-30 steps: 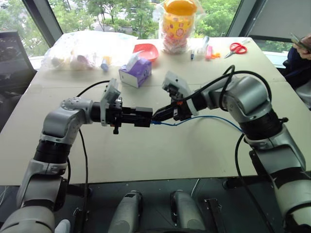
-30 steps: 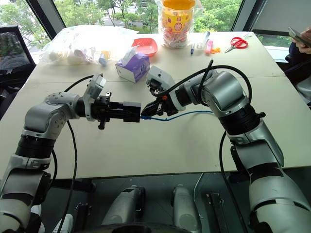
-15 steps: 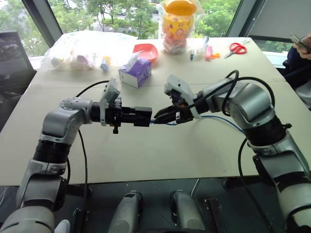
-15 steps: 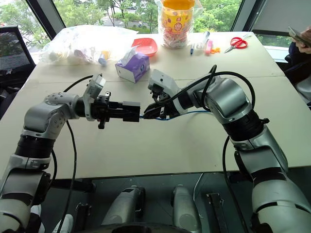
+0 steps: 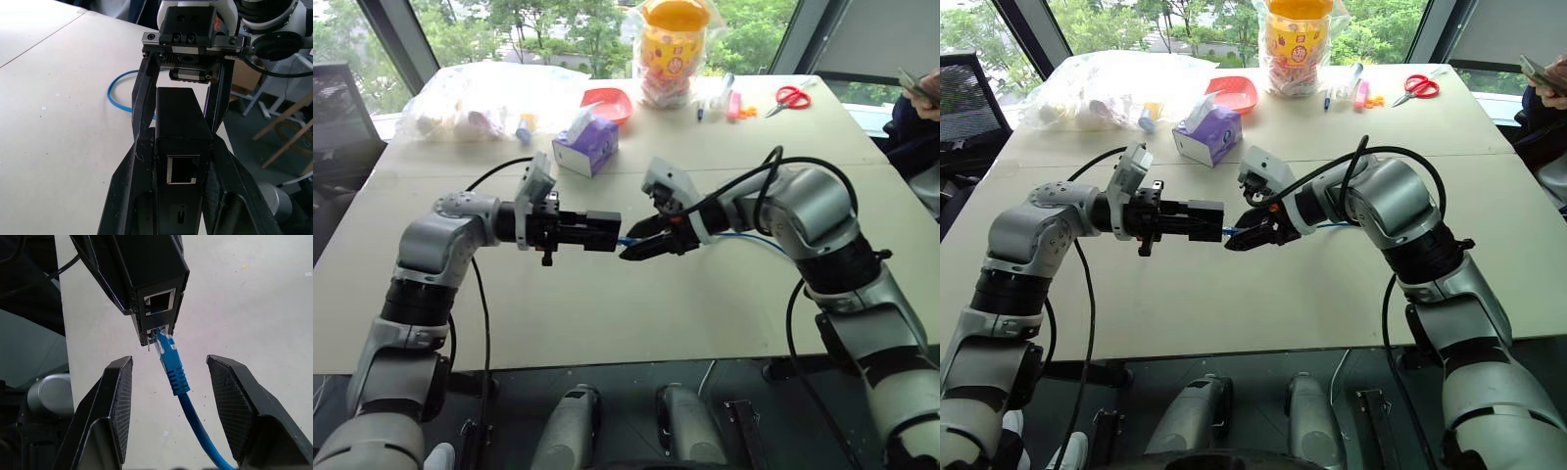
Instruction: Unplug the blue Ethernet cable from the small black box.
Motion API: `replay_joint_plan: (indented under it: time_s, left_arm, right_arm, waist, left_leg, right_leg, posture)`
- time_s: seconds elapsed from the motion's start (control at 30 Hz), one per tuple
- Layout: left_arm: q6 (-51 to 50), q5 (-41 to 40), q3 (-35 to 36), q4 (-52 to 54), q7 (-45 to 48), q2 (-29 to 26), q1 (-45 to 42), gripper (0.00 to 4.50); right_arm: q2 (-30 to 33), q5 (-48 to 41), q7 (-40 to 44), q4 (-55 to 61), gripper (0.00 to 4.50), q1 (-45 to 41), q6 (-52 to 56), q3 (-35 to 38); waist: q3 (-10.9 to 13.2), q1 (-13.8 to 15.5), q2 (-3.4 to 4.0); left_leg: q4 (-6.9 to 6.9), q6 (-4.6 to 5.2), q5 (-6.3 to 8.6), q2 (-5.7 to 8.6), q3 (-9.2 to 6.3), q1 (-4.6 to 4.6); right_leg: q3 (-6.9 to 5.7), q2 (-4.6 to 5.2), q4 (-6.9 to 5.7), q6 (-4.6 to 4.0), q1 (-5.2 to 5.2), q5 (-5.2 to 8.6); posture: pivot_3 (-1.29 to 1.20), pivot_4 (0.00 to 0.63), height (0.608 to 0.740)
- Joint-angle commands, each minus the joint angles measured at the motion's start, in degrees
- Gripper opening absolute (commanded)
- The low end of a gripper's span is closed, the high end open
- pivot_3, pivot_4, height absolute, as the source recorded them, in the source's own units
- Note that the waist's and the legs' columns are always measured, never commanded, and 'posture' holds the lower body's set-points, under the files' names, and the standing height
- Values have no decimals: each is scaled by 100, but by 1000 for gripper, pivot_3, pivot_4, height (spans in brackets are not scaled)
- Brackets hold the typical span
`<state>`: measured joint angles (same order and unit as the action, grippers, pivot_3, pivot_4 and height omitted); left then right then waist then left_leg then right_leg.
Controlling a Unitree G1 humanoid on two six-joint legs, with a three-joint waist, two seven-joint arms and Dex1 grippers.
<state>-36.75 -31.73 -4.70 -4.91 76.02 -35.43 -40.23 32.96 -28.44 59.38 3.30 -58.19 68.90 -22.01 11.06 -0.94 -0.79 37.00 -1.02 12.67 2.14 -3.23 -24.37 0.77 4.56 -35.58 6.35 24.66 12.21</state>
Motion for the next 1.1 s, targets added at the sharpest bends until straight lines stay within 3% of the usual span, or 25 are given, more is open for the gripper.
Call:
replay_joint_plan:
  time_s: [0.03, 0.4, 0.57, 1.1]
  left_arm:
    - [89, -69, 121, 105, 25, -5, -67, 526]
    - [104, -54, 56, 261, 9, 22, 53, 526]
    - [87, -69, 59, 264, -22, 45, 51, 526]
    - [217, 61, -25, 347, 178, -204, 237, 526]
  right_arm:
    - [-38, -60, -6, 20, 2466, -217, 25, 156]
    - [-97, -29, 55, -45, 2466, -337, 1, 29]
    - [-131, -20, 71, -44, 122, -353, 17, -23]
    - [22, 78, 103, -161, 49, -265, 11, -39]
  waist:
    - [0, 0, 0]
    - [0, -1, 0]
    - [0, -2, 0]
    - [0, -4, 0]
  left_leg:
    - [0, 0, 0, 0, 0, 0]
    - [0, 0, 0, 0, -1, 0]
    - [0, 0, 0, 0, 0, 0]
    - [0, 0, 0, 0, -1, 0]
  right_leg:
    - [0, 0, 0, 0, 0, 0]
    - [0, 0, 0, 0, 0, 0]
    - [0, 0, 0, 1, 0, 0]
    - [0, 0, -1, 0, 0, 0]
  posture:
    - [0, 150, 740]
    - [0, 150, 740]
    - [0, 150, 740]
    - [0, 150, 740]
